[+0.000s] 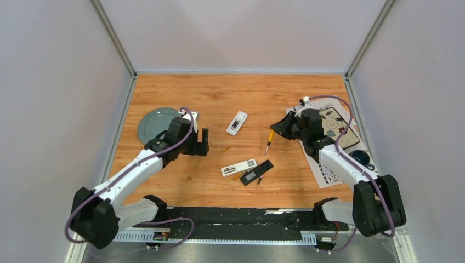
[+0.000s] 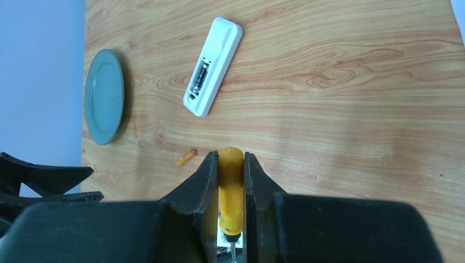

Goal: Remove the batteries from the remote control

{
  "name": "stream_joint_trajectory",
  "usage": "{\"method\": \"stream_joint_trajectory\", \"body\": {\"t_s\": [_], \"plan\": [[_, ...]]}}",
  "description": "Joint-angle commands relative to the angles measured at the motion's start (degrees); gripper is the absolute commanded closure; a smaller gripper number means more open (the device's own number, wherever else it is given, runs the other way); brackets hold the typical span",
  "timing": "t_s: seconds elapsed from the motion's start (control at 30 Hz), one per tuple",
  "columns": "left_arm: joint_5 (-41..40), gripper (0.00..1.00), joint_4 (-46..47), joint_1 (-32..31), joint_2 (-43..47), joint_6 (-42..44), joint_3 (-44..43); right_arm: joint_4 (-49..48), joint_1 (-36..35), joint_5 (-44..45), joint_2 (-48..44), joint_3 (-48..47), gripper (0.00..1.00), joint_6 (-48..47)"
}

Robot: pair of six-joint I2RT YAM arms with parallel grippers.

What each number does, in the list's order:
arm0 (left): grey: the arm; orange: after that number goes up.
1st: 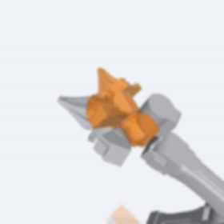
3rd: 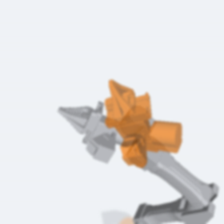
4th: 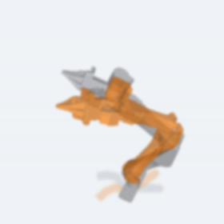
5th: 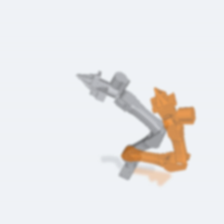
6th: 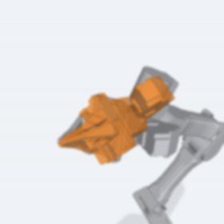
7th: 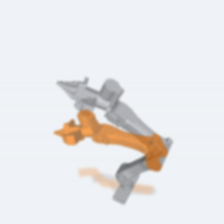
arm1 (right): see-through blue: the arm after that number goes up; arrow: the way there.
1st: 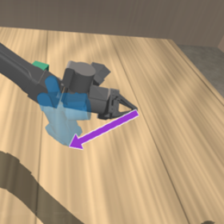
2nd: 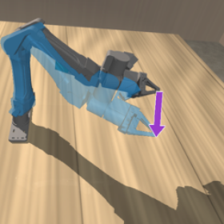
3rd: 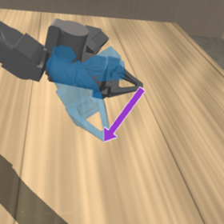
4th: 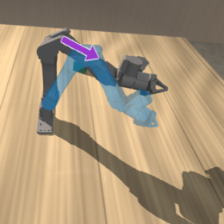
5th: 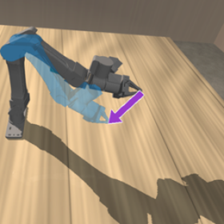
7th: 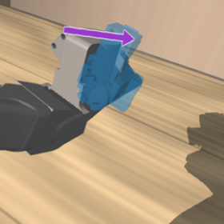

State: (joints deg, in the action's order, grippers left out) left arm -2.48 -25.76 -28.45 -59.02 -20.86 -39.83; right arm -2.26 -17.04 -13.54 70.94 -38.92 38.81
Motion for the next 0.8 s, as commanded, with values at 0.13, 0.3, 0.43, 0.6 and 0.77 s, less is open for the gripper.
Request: {"method": "stream_joint_trajectory", "body": {"t_s": [0.13,0.3,0.43,0.6,0.77], "plan": [[2.2,0.04,1.4,-0.1,-23.5,2.6,-19.5,-3.8,4.4,-3.9,4.1,-2.3,1.0,-2.0],[6.3,0.04,0.3,-0.6,-36.5,5.1,-31.2,-4.9,6.3,-5.8,7.4,-3.5,1.0,-2.2],[5.9,0.04,-3.9,-2.0,-47.8,8.5,-43.4,-5.4,7.2,-7.1,10.4,-5.5,1.0,-2.1],[4.7,0.04,-6.8,-3.5,-56.4,10.8,-51.2,-6.3,8.5,-8.0,12.9,-6.8,1.0,-1.4],[4.5,0.04,-7.9,-4.7,-60.7,12.5,-55.4,-6.6,9.6,-8.5,14.8,-7.6,1.0,-1.2]]}}
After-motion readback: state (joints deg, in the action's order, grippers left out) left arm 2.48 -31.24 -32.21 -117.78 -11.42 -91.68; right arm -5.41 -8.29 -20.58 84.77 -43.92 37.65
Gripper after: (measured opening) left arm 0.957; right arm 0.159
